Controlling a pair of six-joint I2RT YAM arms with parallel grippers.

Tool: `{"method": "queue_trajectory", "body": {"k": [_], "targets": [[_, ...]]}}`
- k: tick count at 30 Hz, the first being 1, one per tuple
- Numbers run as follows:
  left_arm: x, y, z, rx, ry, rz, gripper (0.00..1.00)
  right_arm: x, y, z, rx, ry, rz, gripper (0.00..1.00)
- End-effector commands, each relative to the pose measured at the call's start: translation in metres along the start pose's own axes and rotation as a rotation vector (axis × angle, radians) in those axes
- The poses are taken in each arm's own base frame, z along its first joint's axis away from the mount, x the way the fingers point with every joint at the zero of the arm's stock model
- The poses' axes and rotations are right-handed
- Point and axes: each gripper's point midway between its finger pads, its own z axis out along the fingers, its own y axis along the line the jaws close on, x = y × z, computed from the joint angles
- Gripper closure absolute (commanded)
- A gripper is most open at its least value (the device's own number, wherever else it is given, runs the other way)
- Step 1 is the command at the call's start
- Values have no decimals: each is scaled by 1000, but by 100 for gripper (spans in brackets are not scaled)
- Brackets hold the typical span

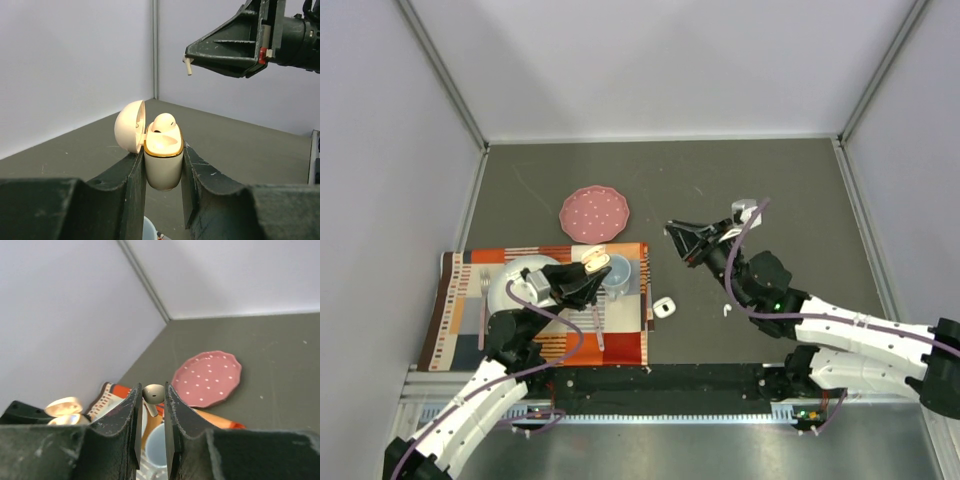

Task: Insert the wireless bluetooth earbuds into the charging case
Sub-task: Insert the left earbud into the left side groove of the charging case.

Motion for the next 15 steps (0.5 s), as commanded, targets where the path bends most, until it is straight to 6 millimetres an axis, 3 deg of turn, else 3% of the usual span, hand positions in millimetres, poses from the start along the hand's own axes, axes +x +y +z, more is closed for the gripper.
{"method": "queue_trajectory", "body": {"k": [1,15], "targets": [[-18,-7,4,36,-65,17,100,-26,41,1,-138,-122,-29,100],[-20,-7,5,41,-70,27,100,-16,121,-6,-428,-194,-38,100]]}}
